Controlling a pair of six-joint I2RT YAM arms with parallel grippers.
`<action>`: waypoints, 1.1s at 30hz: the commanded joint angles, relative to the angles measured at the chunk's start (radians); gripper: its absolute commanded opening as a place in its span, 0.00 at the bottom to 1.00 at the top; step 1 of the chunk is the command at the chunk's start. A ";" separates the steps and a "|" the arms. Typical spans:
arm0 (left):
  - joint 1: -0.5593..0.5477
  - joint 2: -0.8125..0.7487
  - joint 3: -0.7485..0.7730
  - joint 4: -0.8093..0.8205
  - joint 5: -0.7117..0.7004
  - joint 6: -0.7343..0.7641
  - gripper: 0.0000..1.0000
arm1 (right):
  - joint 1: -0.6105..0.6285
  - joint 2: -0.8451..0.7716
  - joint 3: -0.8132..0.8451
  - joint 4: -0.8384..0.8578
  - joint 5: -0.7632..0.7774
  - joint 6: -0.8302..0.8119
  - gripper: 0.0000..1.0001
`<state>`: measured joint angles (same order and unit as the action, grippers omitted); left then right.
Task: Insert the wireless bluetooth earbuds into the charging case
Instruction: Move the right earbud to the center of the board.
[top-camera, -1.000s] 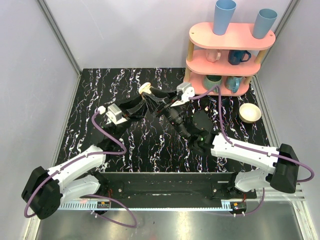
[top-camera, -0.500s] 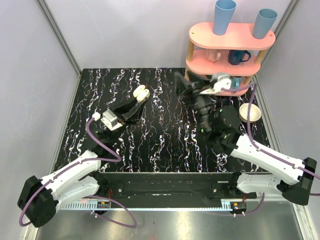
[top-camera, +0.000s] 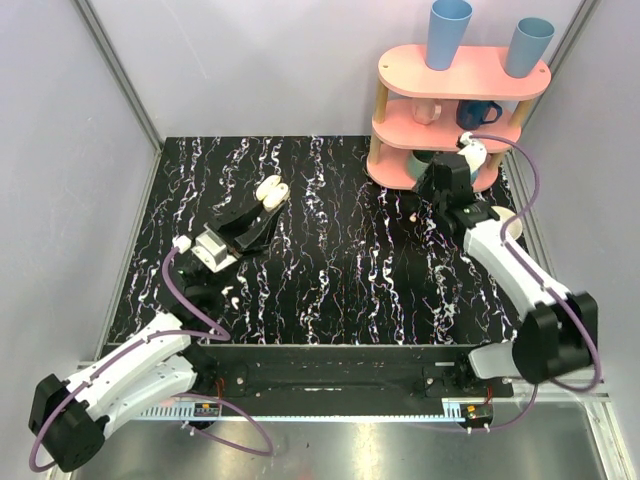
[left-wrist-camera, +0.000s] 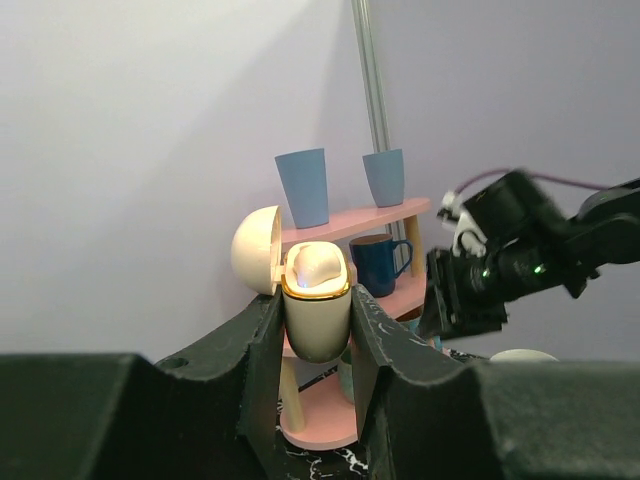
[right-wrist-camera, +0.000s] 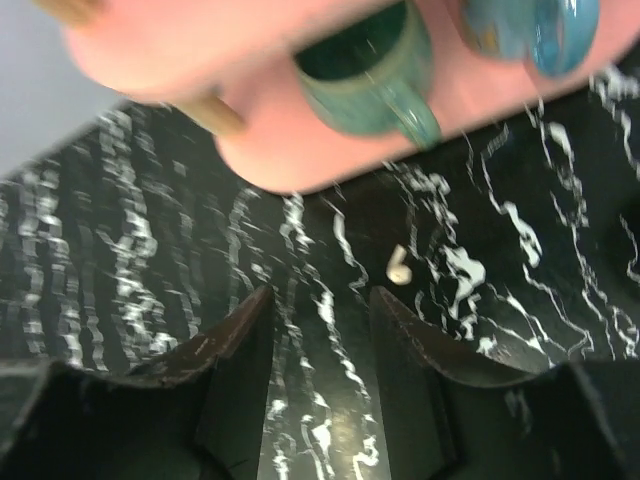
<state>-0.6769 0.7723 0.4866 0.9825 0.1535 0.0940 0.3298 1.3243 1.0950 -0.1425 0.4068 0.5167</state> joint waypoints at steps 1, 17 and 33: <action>-0.003 -0.019 -0.006 -0.004 0.017 0.033 0.00 | -0.086 0.124 0.014 -0.121 -0.218 0.132 0.50; -0.003 -0.060 -0.008 -0.064 0.006 0.075 0.00 | -0.187 0.533 0.236 -0.187 -0.301 0.095 0.49; -0.003 -0.070 -0.011 -0.071 0.003 0.084 0.00 | -0.189 0.673 0.307 -0.216 -0.306 0.031 0.47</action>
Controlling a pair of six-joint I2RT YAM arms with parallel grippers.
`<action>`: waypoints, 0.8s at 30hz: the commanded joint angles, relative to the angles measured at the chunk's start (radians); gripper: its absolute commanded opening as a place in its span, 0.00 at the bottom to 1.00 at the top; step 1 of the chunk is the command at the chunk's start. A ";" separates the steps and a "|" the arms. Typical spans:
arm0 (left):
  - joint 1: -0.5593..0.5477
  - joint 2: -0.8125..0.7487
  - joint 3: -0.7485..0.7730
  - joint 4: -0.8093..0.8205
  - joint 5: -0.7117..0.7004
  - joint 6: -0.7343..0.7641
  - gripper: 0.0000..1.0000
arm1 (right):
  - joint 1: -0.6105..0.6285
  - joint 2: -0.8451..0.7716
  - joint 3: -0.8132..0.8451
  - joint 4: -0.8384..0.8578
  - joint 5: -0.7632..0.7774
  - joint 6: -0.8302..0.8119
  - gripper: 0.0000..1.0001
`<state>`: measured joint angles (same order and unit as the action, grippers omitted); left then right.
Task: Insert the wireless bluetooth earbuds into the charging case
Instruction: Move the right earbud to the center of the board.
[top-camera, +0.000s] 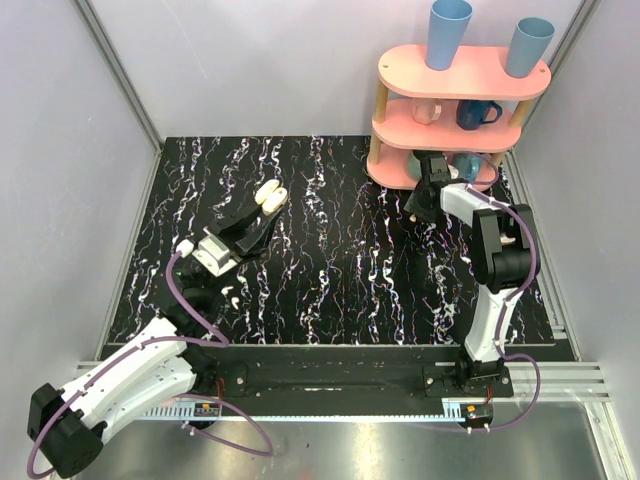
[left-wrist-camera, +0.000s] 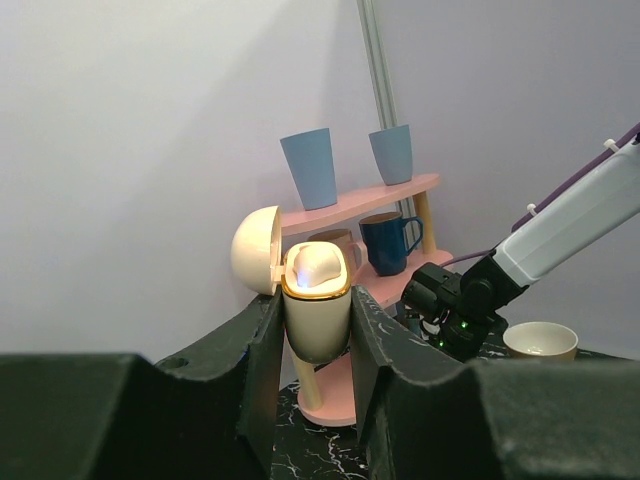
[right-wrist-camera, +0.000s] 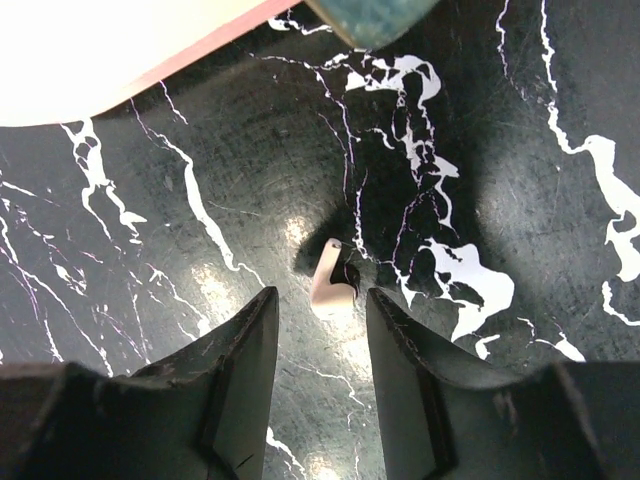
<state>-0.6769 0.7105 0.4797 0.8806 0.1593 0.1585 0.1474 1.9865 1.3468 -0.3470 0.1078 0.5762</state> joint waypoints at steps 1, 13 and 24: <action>-0.003 -0.008 -0.004 0.031 -0.004 0.021 0.00 | -0.008 0.018 0.061 -0.015 -0.005 -0.032 0.48; -0.003 0.000 -0.009 0.041 -0.006 0.018 0.00 | -0.005 0.040 0.064 -0.041 0.004 -0.070 0.43; -0.003 0.003 -0.009 0.041 -0.006 0.016 0.00 | -0.005 0.072 0.078 -0.056 -0.003 -0.104 0.38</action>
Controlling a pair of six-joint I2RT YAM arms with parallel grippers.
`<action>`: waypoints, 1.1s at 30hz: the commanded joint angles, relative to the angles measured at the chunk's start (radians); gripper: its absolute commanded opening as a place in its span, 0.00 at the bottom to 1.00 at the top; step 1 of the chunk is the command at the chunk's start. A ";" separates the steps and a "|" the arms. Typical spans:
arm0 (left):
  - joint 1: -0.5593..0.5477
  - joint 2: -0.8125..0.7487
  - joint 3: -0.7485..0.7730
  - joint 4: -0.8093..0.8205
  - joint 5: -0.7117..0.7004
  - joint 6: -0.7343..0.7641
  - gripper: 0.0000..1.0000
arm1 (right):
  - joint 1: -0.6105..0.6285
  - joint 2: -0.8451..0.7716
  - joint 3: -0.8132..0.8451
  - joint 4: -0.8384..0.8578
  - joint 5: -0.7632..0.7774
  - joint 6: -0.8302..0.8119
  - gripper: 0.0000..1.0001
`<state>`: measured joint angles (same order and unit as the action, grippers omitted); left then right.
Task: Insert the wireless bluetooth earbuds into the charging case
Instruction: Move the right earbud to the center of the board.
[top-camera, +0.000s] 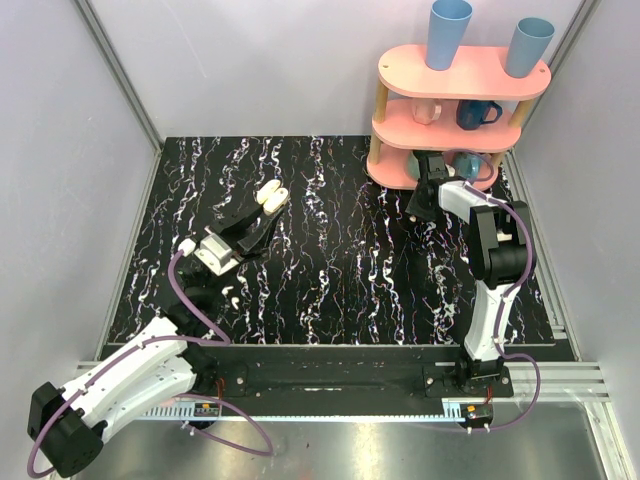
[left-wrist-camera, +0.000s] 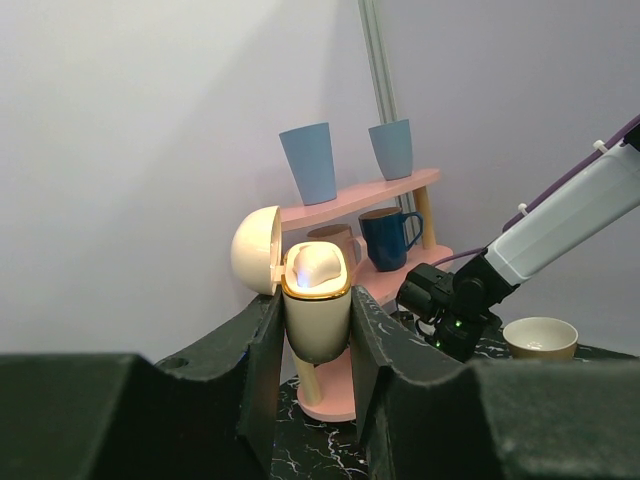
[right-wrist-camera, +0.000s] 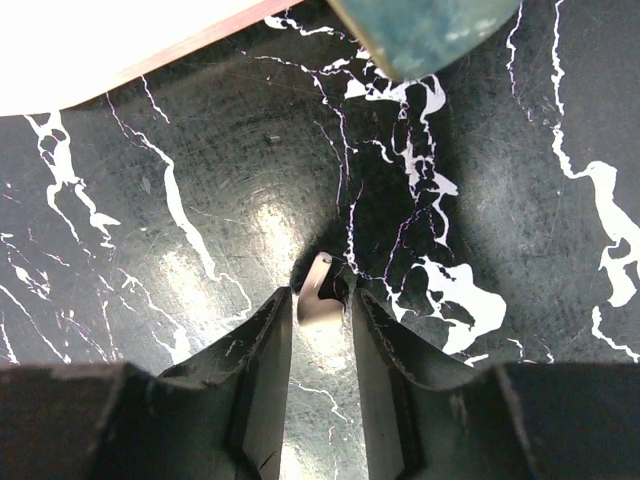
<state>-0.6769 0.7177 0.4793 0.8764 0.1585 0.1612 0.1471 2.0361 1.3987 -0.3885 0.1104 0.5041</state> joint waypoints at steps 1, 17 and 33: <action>-0.003 -0.003 -0.008 0.045 -0.005 0.014 0.00 | -0.007 0.024 0.026 -0.016 -0.005 -0.035 0.38; -0.003 0.000 -0.010 0.052 -0.008 0.011 0.00 | 0.066 0.004 0.020 -0.042 -0.044 -0.139 0.19; -0.004 -0.047 -0.004 -0.005 -0.074 0.089 0.00 | 0.358 -0.161 -0.130 -0.082 -0.318 -0.542 0.26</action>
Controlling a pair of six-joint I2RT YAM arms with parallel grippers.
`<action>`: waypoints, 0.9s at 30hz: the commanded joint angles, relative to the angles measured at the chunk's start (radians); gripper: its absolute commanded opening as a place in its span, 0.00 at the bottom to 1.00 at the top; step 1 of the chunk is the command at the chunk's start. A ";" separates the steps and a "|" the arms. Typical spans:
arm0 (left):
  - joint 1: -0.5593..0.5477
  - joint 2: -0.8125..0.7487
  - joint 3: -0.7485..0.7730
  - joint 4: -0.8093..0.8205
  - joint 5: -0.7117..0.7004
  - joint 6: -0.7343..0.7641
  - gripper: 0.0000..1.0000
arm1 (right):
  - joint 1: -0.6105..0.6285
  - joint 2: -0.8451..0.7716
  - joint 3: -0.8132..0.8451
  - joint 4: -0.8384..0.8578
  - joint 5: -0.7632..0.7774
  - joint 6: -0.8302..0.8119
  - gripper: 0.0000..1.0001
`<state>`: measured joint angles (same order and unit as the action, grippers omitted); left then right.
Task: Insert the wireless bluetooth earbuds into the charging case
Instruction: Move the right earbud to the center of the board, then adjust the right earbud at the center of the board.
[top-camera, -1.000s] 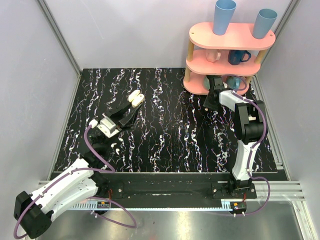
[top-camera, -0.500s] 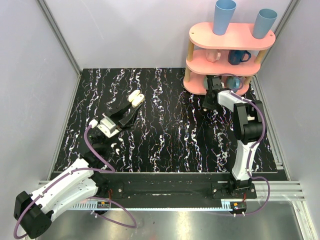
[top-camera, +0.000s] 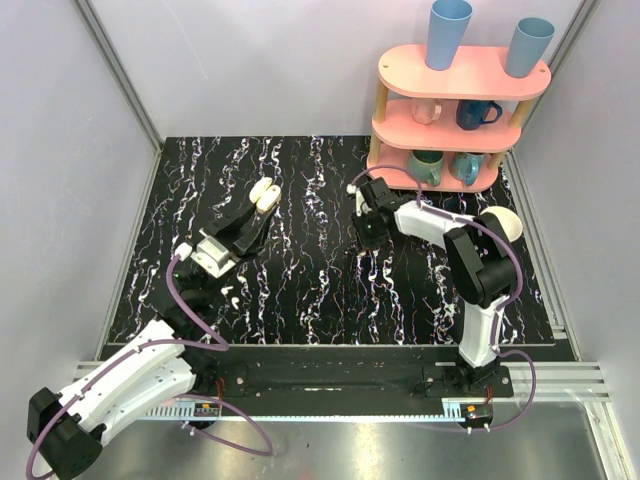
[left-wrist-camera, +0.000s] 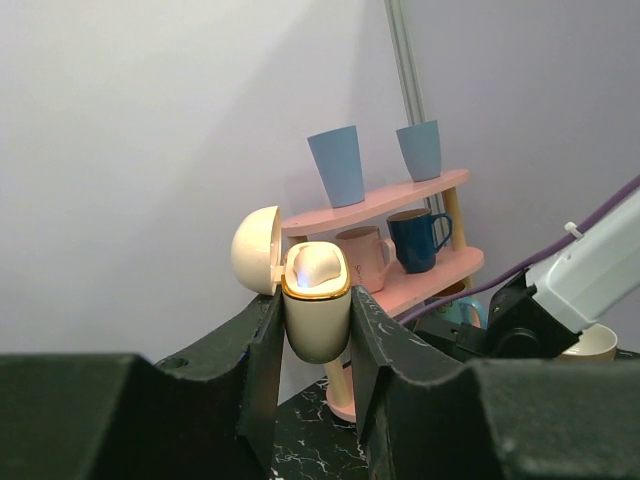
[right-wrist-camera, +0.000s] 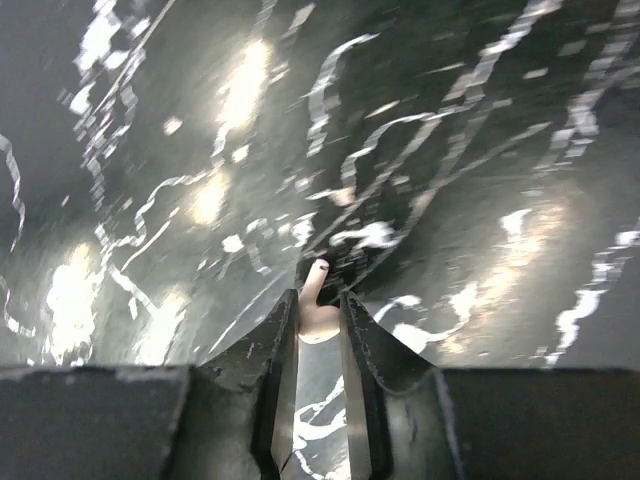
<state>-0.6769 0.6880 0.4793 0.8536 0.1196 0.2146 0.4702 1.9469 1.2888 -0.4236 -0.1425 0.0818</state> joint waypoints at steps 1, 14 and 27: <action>-0.003 -0.019 -0.004 0.021 -0.037 0.034 0.00 | 0.041 -0.080 -0.028 -0.059 -0.055 -0.128 0.28; -0.003 -0.022 -0.011 0.022 -0.034 0.029 0.00 | 0.054 -0.201 -0.059 -0.021 0.169 -0.052 0.50; -0.003 -0.021 -0.016 0.045 -0.043 0.028 0.00 | 0.064 -0.306 -0.276 0.167 -0.114 0.478 0.33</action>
<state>-0.6769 0.6754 0.4629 0.8543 0.1017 0.2325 0.5285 1.6314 1.0599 -0.3424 -0.1776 0.3710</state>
